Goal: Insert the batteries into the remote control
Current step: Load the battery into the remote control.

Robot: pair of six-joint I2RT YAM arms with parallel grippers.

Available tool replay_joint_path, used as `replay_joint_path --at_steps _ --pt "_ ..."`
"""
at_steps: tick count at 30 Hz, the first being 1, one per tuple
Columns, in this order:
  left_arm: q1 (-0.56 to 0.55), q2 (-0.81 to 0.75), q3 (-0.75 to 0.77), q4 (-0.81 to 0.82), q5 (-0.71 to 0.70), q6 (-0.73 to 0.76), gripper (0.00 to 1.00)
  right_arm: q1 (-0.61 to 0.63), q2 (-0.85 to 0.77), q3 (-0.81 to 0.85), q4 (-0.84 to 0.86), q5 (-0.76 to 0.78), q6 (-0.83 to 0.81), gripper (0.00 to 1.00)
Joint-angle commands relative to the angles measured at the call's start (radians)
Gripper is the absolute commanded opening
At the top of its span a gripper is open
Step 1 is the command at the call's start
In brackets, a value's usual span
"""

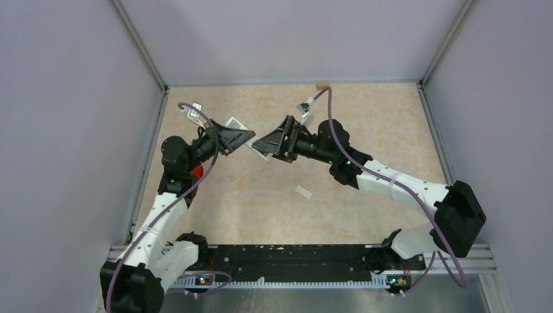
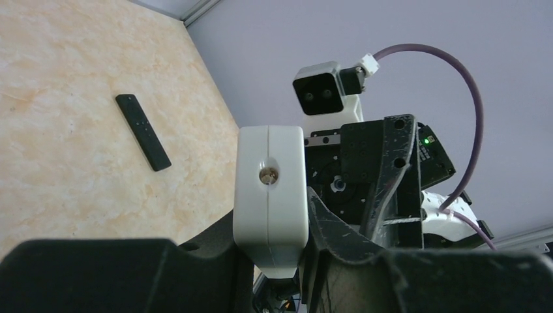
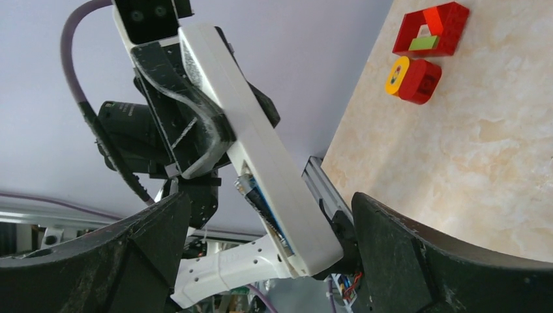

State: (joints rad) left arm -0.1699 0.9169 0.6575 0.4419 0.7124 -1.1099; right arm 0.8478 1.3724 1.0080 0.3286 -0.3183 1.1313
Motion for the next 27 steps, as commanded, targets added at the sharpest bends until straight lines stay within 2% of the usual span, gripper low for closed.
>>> replay_joint_path --at_steps 1,20,27 --pt "0.001 -0.032 0.023 0.059 -0.015 -0.009 0.0 0.002 0.016 0.027 0.084 -0.046 0.04 0.95" --pt "0.001 -0.043 -0.011 0.115 0.023 -0.005 0.0 0.002 0.087 0.033 0.175 -0.094 0.126 0.67" --pt "0.001 -0.057 -0.006 0.118 -0.003 -0.021 0.0 0.001 0.085 -0.024 0.258 -0.113 0.148 0.48"
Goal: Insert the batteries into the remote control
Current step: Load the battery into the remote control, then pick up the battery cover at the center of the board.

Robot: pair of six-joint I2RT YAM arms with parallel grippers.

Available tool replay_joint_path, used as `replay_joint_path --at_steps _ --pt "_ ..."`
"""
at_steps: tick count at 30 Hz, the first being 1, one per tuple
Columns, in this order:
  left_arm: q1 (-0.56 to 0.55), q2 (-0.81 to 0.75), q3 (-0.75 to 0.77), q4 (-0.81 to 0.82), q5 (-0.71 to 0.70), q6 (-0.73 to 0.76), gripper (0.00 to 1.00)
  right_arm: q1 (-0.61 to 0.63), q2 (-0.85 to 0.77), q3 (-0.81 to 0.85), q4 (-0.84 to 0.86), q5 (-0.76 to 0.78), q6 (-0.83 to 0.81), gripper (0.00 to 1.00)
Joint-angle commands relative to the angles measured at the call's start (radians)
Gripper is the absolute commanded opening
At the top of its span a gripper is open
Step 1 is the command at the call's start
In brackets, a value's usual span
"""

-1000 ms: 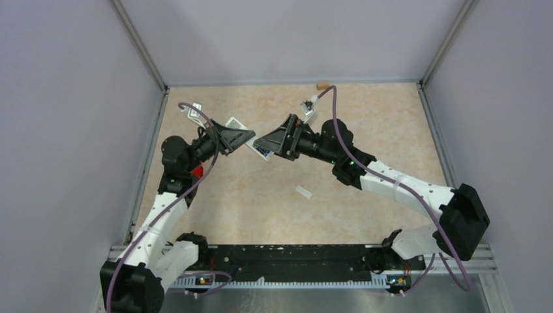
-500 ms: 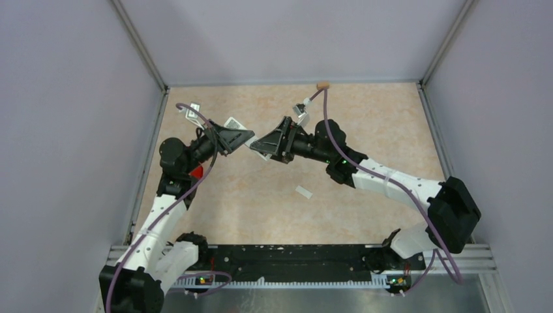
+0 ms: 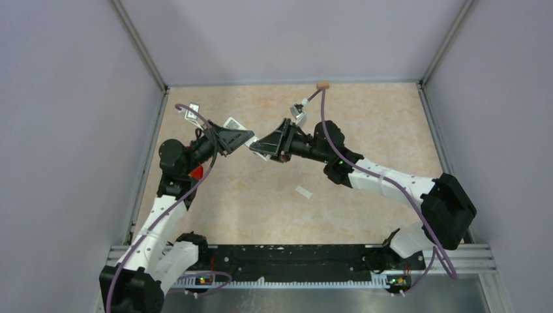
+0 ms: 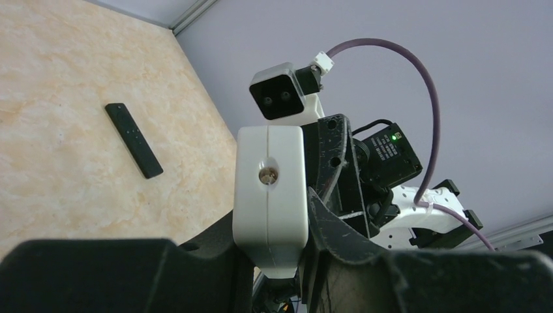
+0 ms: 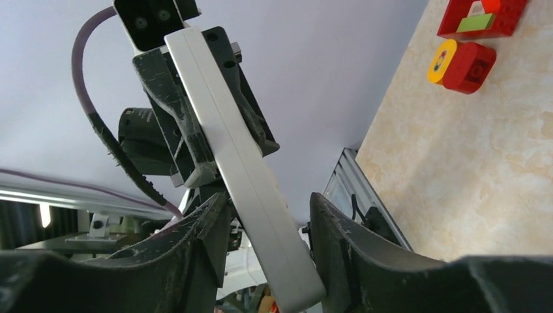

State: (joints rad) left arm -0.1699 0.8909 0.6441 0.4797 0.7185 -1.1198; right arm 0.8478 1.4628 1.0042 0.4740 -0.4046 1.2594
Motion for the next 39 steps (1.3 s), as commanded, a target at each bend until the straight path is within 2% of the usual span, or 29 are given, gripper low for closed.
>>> replay_joint_path --at_steps 1,4,9,10,13,14,15,17,23,29,34,39 --pt "0.001 -0.034 0.008 0.079 -0.01 -0.013 0.0 0.001 -0.006 -0.026 0.124 -0.03 0.019 0.45" --pt "0.001 -0.038 0.012 0.075 -0.019 -0.02 0.0 0.0 -0.01 -0.041 0.154 -0.042 0.015 0.38" --pt "0.001 -0.044 0.022 0.056 -0.031 -0.018 0.0 0.0 -0.023 -0.051 0.161 -0.044 -0.006 0.37" --pt "0.001 -0.043 0.024 0.053 -0.031 -0.015 0.0 -0.001 -0.027 -0.045 0.157 -0.045 -0.012 0.41" --pt "0.001 -0.043 0.022 0.038 -0.036 0.002 0.0 -0.007 -0.048 -0.031 0.125 -0.047 -0.052 0.77" --pt "0.001 -0.043 0.023 0.028 -0.04 0.011 0.0 -0.01 -0.06 -0.031 0.118 -0.045 -0.073 0.86" --pt "0.001 -0.043 0.023 0.018 -0.044 0.021 0.0 -0.015 -0.073 -0.032 0.109 -0.044 -0.098 0.9" --pt "0.001 -0.047 0.021 -0.006 -0.055 0.044 0.0 -0.027 -0.099 -0.032 0.075 -0.043 -0.151 0.93" --pt "0.001 -0.066 0.027 -0.107 -0.107 0.136 0.0 -0.116 -0.197 -0.067 -0.109 -0.034 -0.341 0.9" --pt "0.002 -0.109 0.053 -0.334 -0.251 0.281 0.0 -0.144 -0.235 -0.03 -0.58 0.214 -0.766 0.8" --pt "0.003 -0.137 0.052 -0.44 -0.373 0.33 0.0 -0.137 -0.117 -0.022 -0.84 0.262 -1.06 0.8" --pt "0.003 -0.159 0.052 -0.531 -0.533 0.332 0.0 -0.02 0.075 0.034 -1.031 0.388 -1.268 0.73"
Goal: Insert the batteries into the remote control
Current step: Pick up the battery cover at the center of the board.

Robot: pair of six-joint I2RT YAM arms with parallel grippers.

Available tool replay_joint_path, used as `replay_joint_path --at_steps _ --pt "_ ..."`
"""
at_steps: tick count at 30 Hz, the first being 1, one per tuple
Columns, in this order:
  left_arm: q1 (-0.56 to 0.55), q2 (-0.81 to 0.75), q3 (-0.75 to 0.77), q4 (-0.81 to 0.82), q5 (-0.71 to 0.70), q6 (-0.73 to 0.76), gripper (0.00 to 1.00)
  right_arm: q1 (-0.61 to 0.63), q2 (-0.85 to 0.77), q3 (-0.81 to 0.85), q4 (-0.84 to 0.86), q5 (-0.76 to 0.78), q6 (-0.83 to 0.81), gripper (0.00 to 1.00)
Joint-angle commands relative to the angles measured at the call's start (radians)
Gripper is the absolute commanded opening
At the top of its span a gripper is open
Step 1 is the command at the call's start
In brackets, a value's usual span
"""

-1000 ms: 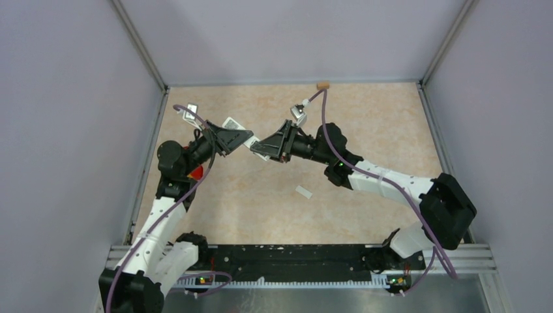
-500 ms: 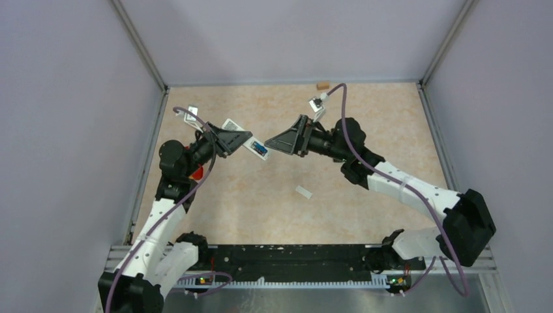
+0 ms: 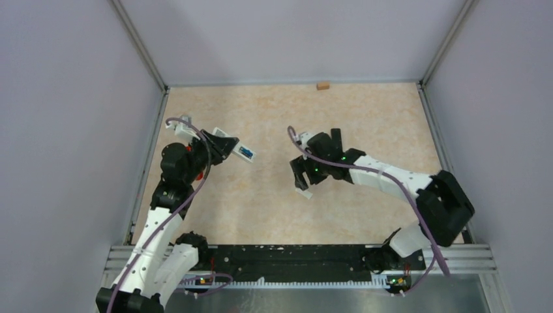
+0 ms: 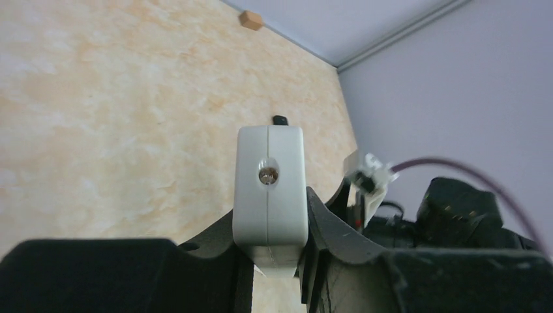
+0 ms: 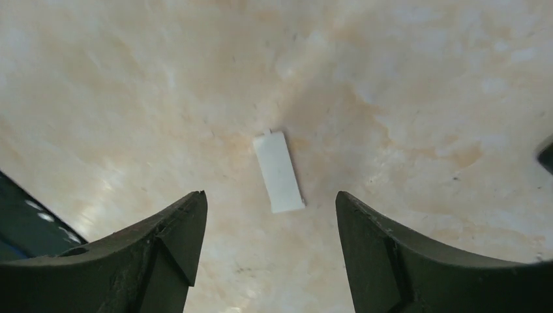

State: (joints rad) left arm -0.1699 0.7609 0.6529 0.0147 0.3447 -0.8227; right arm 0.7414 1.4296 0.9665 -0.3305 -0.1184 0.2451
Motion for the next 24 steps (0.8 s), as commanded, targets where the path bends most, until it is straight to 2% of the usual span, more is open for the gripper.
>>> replay_joint_path --at_steps 1,15,24 --pt "0.004 -0.031 0.043 -0.079 -0.187 0.034 0.0 0.106 0.134 0.077 -0.24 0.112 -0.285 0.72" --pt "0.012 -0.04 0.059 -0.148 -0.253 0.056 0.0 0.136 0.29 0.133 -0.237 0.17 -0.341 0.69" --pt "0.012 -0.042 0.062 -0.153 -0.251 0.056 0.0 0.136 0.33 0.165 -0.272 0.143 -0.349 0.52"
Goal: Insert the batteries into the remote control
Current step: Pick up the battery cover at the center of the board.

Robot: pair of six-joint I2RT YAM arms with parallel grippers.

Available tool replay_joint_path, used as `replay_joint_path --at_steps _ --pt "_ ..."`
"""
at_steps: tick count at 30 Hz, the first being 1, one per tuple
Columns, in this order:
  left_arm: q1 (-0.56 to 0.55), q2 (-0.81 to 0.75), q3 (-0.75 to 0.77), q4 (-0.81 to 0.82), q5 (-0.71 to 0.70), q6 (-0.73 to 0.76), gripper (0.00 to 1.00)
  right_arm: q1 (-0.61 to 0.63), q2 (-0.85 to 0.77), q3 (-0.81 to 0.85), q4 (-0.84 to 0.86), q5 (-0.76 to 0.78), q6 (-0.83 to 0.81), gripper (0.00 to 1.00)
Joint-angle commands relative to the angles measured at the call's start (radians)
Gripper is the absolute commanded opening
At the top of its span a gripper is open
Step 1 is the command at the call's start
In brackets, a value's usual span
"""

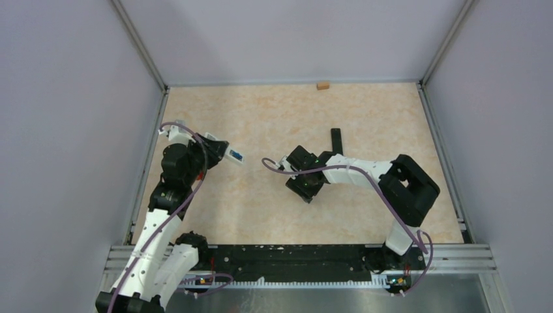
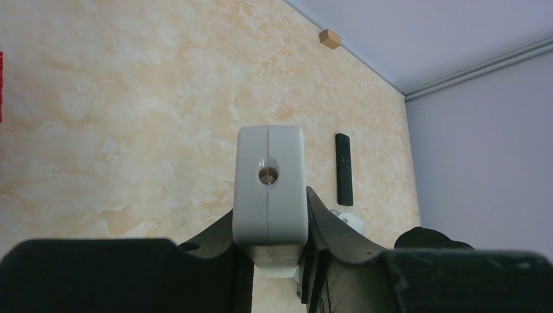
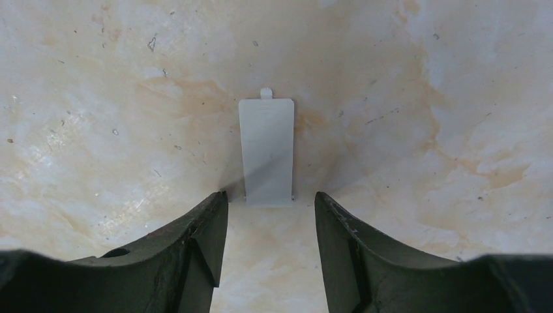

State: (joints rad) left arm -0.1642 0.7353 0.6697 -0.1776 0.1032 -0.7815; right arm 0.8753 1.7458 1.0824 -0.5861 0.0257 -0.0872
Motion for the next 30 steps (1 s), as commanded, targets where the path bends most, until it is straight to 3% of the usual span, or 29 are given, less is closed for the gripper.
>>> replay_joint_path --at_steps 1,8,19,22,25,30 --pt "0.007 -0.016 0.045 0.038 -0.009 0.015 0.0 0.002 0.018 0.048 -0.017 -0.003 -0.014 0.52" --pt "0.008 -0.024 0.045 0.035 -0.008 0.017 0.0 0.001 0.06 0.068 -0.049 -0.015 0.0 0.38" --pt "0.008 -0.038 0.048 0.021 -0.004 0.021 0.0 -0.034 0.103 0.084 -0.087 -0.042 0.034 0.38" --pt "0.009 -0.038 0.048 0.022 -0.001 0.018 0.0 -0.041 0.095 0.08 -0.078 -0.016 0.041 0.3" --pt "0.008 -0.033 0.045 0.027 0.011 0.019 0.0 -0.041 0.029 0.057 -0.009 0.073 0.058 0.23" --pt "0.008 0.012 0.029 0.062 0.077 0.023 0.0 -0.04 -0.123 0.011 0.107 0.055 0.05 0.22"
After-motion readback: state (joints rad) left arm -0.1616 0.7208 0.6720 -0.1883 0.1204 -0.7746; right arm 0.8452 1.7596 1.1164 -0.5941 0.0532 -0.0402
